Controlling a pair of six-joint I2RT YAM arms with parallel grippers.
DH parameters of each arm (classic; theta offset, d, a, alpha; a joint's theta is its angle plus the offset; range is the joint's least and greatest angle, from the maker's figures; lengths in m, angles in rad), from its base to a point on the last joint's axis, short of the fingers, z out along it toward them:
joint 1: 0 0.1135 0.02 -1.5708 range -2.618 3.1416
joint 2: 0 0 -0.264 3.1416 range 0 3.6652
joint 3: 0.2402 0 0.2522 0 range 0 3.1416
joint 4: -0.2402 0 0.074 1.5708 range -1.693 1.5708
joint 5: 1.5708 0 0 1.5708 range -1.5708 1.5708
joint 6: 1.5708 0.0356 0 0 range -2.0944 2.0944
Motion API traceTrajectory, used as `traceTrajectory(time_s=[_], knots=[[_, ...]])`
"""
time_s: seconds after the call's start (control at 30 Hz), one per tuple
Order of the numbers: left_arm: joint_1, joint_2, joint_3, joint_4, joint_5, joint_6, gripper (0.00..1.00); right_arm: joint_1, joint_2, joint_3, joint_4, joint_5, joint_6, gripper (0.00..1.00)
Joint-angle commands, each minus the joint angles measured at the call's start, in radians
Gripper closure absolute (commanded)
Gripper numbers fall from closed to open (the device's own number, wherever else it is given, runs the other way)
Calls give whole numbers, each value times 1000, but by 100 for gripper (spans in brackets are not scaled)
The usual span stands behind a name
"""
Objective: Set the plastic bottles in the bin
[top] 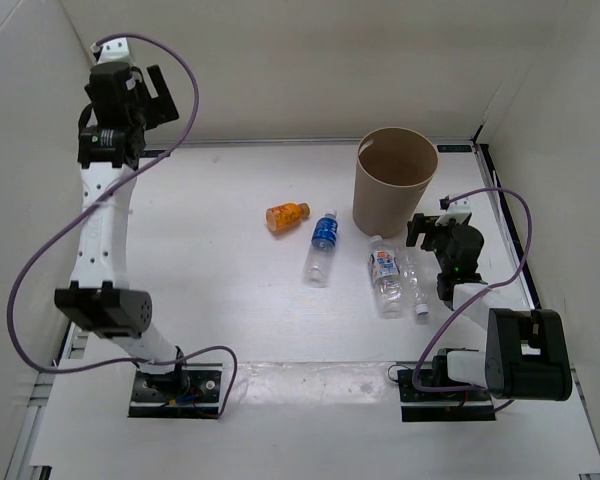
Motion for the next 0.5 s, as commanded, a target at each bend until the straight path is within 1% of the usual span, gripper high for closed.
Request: traceTrajectory(time_s=[0.0,0.03,0.07,0.13,0.17,0.2,0.23,0.27,0.3,0.33,0.37,0.43,0.47], knots=[[20,100,124,-243,307,-108,0,-3,-8,4,64,-4,-2,10],[20,114,150,-244,358,-124,0,-2,-5,4,63,-4,-2,10],[47,136,149,-225,395,-130,0,-5,-6,4,63,0,-2,10],[35,131,129,-128,418,-115,0,-2,-6,6,63,-4,-2,10],[31,115,49,-89,446,-103,0,-2,-6,4,61,2,-2,10],[31,95,13,-11,461,-103,0,-3,-8,4,64,0,-2,10],[5,86,-85,79,501,-100,0,-2,-6,4,61,3,-2,10],[-1,77,-115,120,557,-97,0,0,-8,4,63,3,-2,10],[-15,78,-159,158,581,-93,0,0,-2,6,63,3,-2,10],[-24,80,-171,228,610,-83,0,-3,-3,7,63,3,-2,10],[-34,109,-176,233,625,-28,0,-2,-6,6,63,5,-2,10],[-102,141,-147,185,638,26,0,0,-5,7,63,5,-2,10],[-138,181,-83,163,638,110,0,0,-5,7,61,5,-2,10]])
